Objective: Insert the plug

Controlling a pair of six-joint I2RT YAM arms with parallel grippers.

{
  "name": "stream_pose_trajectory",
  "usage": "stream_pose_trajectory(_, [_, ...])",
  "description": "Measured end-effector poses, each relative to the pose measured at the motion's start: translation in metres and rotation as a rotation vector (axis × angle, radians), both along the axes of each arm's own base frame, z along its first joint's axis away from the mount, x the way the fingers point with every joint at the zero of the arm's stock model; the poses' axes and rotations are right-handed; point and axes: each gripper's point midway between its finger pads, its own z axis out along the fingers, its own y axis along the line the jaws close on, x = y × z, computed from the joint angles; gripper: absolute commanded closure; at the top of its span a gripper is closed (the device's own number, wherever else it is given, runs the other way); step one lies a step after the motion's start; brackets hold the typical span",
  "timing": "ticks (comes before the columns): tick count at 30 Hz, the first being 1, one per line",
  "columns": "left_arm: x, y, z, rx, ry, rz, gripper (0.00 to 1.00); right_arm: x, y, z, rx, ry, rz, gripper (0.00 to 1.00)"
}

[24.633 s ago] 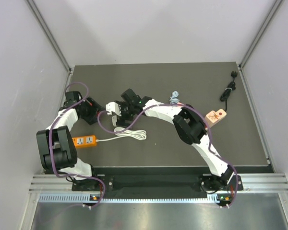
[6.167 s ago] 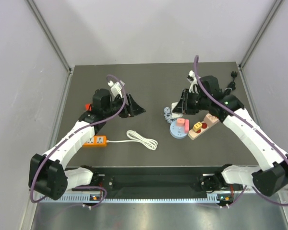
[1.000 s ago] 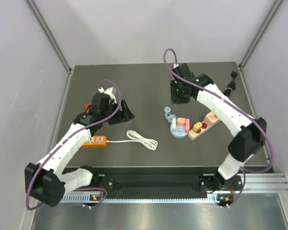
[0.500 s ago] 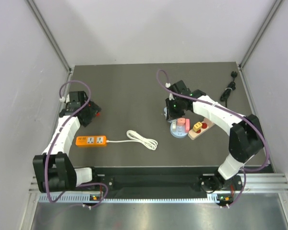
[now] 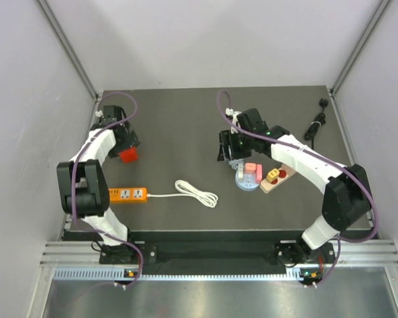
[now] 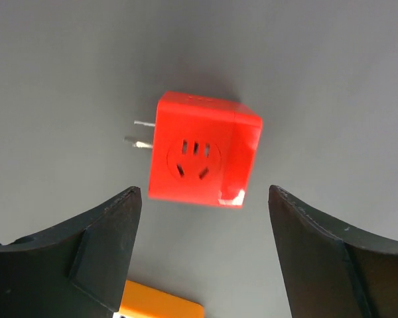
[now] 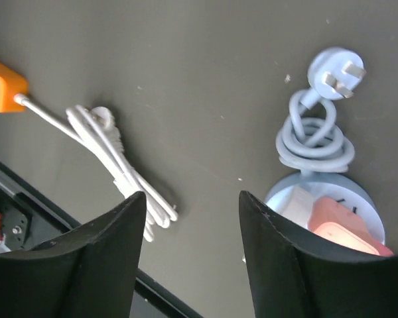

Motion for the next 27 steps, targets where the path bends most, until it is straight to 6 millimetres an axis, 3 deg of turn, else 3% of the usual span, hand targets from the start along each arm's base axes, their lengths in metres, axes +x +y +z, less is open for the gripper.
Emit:
stream_pose_trajectory(3, [0.003, 0.003, -0.020, 0.026, 0.066, -0.037, 0.20, -0.003, 0.006, 0.009, 0.028, -0.022, 0.029, 0.22])
stream_pose_trajectory(5, [0.004, 0.005, -0.032, 0.043, 0.105, -0.054, 0.21, -0.006, 0.009, 0.014, 0.047, -0.032, 0.042, 0.01])
stream_pose_trajectory(7, [0.003, 0.006, -0.044, 0.051, 0.143, -0.071, 0.25, -0.009, 0.009, 0.018, 0.061, -0.049, 0.057, 0.00])
stream_pose_trajectory(10, [0.003, 0.006, -0.053, 0.058, 0.171, -0.092, 0.47, -0.015, 0.009, 0.022, 0.077, -0.059, 0.067, 0.00])
stream_pose_trajectory(11, [0.003, 0.005, -0.052, 0.059, 0.175, -0.100, 0.73, -0.016, 0.009, 0.023, 0.084, -0.065, 0.070, 0.00])
stream_pose_trajectory(16, [0.005, -0.009, -0.048, 0.002, 0.168, -0.153, 0.97, -0.016, 0.010, 0.028, 0.111, -0.097, 0.077, 0.00])
stream_pose_trajectory(20, [-0.001, -0.053, -0.031, -0.184, 0.132, -0.279, 1.00, -0.022, 0.017, 0.026, 0.154, -0.120, 0.140, 0.00])
stream_pose_trajectory(23, [-0.007, -0.101, 0.006, -0.332, 0.060, -0.433, 1.00, -0.022, 0.026, 0.034, 0.195, -0.165, 0.210, 0.00])
stream_pose_trajectory(27, [-0.028, -0.183, 0.066, -0.505, -0.057, -0.720, 1.00, -0.015, 0.042, 0.057, 0.278, -0.313, 0.317, 0.04])
